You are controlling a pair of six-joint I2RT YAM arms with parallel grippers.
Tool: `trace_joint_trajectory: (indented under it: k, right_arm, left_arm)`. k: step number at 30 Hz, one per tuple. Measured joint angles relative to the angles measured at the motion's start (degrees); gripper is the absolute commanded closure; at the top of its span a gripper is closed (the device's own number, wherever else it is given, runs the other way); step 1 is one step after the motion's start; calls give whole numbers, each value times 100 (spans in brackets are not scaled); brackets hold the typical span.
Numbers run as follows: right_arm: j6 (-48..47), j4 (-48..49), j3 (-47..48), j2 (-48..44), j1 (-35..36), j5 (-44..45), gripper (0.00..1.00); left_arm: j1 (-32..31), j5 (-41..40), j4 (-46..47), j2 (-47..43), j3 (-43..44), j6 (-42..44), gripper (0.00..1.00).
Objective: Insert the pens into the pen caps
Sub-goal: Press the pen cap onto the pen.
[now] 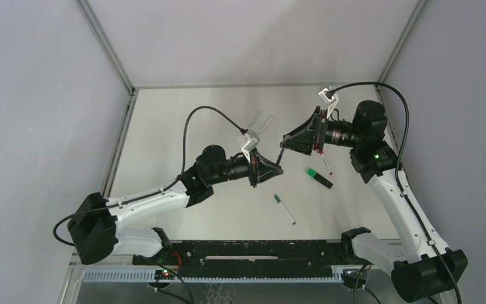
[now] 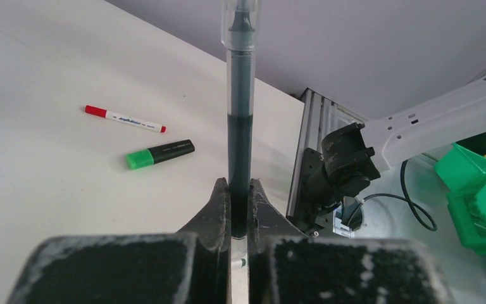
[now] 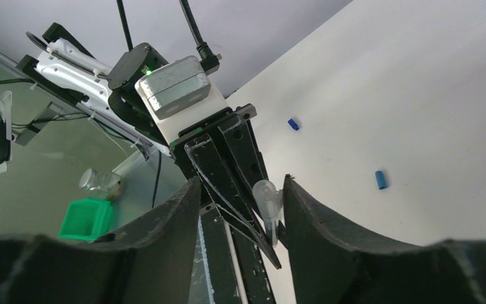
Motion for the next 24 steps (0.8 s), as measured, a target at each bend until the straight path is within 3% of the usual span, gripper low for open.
trace_joint_trajectory:
  k: [3,9,14,24]
  right_arm:
    - [22,31,0,0,17,0,55]
    - [35,42,0,2,15,125,83]
    - [-33,39,0,2,15,192,97]
    - [-669,-411,33,-179,186,586,100]
  left_arm:
    - [-4,13,28,0,0,-31,100]
    - [-31,28,118,-15,0,-74,100]
    - [-50,39,129,-26,4,-151,100]
    - [26,332,151,105,61,-953,100]
